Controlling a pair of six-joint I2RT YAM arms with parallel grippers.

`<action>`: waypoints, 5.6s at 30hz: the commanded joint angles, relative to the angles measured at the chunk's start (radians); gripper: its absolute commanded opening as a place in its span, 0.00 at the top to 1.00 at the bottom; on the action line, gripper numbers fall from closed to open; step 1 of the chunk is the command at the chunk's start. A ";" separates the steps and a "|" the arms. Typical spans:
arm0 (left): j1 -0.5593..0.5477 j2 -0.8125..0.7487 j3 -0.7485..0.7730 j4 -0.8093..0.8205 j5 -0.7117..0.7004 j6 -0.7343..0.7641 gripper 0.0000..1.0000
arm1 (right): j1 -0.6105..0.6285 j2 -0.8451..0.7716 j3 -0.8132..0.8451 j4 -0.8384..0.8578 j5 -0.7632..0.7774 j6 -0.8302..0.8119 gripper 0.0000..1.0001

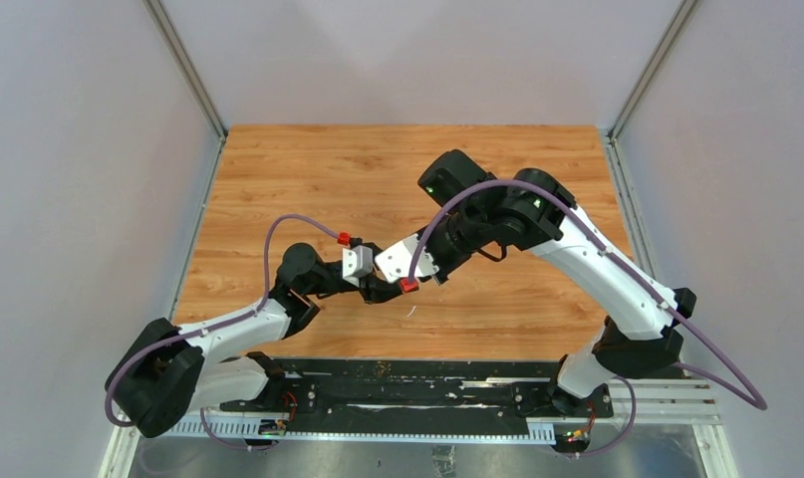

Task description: Install the water faucets

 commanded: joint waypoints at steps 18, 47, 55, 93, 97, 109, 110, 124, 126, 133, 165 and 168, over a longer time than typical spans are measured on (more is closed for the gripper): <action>-0.072 -0.127 -0.070 0.163 -0.717 0.332 1.00 | -0.102 0.120 -0.055 0.215 0.226 1.422 1.00; -0.105 0.004 -0.170 0.466 -0.614 0.088 1.00 | -0.142 -0.071 -0.021 0.338 0.077 1.354 0.00; -0.105 0.129 -0.165 0.608 -0.414 -0.055 1.00 | -0.142 -0.169 -0.042 0.556 0.033 1.042 0.01; -0.032 0.043 0.065 0.014 0.043 0.002 1.00 | -0.019 -0.032 -0.035 -0.127 -0.156 -0.271 0.38; -0.033 0.030 0.070 -0.016 0.035 0.019 1.00 | -0.010 -0.016 -0.026 -0.126 -0.173 -0.266 0.53; -0.033 -0.065 0.030 -0.026 -0.181 0.033 1.00 | -0.007 -0.080 -0.145 0.051 -0.138 -0.036 1.00; -0.034 -0.083 0.020 -0.026 -0.228 0.044 1.00 | -0.007 -0.094 -0.172 0.115 -0.117 0.034 1.00; -0.093 -0.192 -0.037 -0.005 -0.653 0.336 1.00 | -0.078 -0.019 -0.212 0.488 0.252 1.227 1.00; -0.094 -0.177 -0.053 0.054 -0.697 0.340 1.00 | -0.080 -0.020 -0.209 0.478 0.312 1.369 1.00; -0.099 -0.072 -0.082 0.258 -0.797 0.322 1.00 | -0.081 0.007 -0.276 0.455 0.498 1.703 1.00; -0.064 -0.035 0.034 -0.073 -0.051 0.115 1.00 | -0.120 -0.619 -0.590 0.533 -0.128 0.389 0.01; -0.041 -0.018 0.040 -0.005 0.113 0.061 1.00 | -0.120 -0.553 -0.433 0.387 -0.212 0.245 0.00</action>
